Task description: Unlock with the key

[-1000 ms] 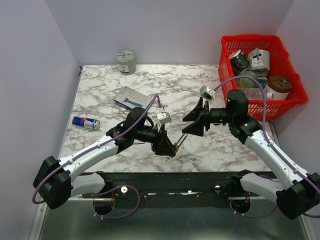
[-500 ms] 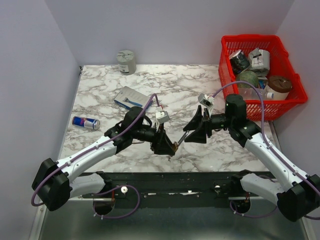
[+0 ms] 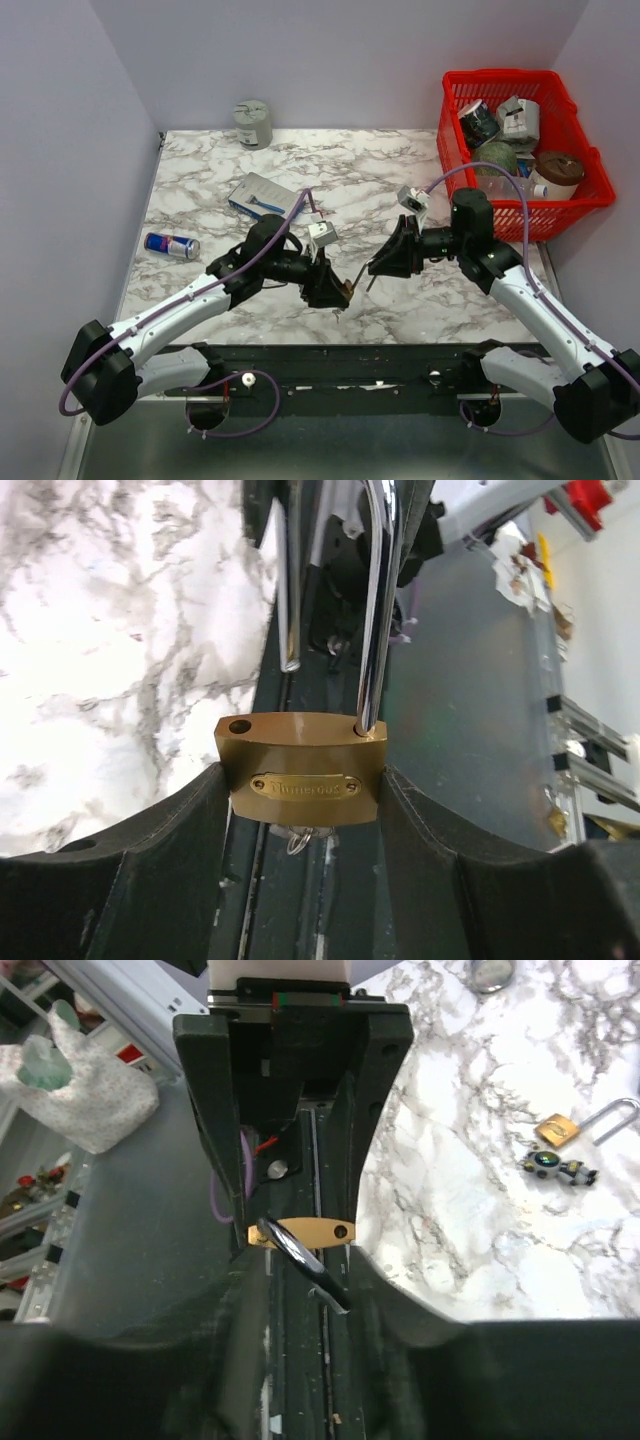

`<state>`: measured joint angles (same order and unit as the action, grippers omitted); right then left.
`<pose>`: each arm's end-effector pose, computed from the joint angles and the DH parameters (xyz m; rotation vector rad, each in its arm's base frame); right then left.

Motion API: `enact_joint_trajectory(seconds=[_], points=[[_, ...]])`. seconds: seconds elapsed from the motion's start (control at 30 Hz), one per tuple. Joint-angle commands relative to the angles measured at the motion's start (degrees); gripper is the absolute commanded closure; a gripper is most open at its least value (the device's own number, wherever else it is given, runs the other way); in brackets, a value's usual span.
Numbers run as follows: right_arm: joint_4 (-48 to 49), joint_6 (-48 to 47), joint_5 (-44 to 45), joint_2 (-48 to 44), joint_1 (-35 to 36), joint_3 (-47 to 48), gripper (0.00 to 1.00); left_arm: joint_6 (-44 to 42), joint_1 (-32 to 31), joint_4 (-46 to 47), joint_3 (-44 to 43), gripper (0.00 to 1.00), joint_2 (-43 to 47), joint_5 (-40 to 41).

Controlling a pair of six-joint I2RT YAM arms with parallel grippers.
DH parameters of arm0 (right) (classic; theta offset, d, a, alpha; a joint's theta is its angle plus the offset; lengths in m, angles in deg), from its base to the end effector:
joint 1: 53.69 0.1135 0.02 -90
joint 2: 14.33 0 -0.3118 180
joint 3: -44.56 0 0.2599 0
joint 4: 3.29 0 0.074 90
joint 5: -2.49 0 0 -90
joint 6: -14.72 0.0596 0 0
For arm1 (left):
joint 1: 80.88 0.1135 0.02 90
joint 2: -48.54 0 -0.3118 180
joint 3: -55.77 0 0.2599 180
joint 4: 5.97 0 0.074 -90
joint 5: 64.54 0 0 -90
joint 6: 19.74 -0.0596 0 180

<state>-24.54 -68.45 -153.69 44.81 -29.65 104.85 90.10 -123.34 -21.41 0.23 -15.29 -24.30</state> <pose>0.1714 0.1362 0.3527 -1.0705 1.6427 1.4527 0.1483 -0.1974 0.3106 1.0238 1.9132 -1.5255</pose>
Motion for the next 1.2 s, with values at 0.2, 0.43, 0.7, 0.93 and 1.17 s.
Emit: enact_joint_trajectory(seconds=[0.2,0.43,0.7,0.93,1.17], points=[[-1.94,3.45,7.71,2.64,0.23,-1.76,0.90,-4.54,-0.95,-4.32,-2.01,1.00,2.40,19.51],[1.31,9.51,14.31,7.56,0.23,-3.43,0.98,-4.55,-8.16,-10.04,-4.56,1.00,0.03,36.65],[5.79,14.61,22.21,15.56,0.23,-5.01,0.96,5.90,-11.07,-9.17,-2.02,1.00,-1.99,47.20],[11.06,16.46,23.72,25.49,0.23,-4.75,0.70,9.52,-11.16,-7.50,-2.63,1.00,-12.18,51.51],[14.66,16.72,26.35,32.35,0.23,-5.80,0.43,8.38,-11.07,-4.68,-6.40,1.00,-20.53,51.17]])
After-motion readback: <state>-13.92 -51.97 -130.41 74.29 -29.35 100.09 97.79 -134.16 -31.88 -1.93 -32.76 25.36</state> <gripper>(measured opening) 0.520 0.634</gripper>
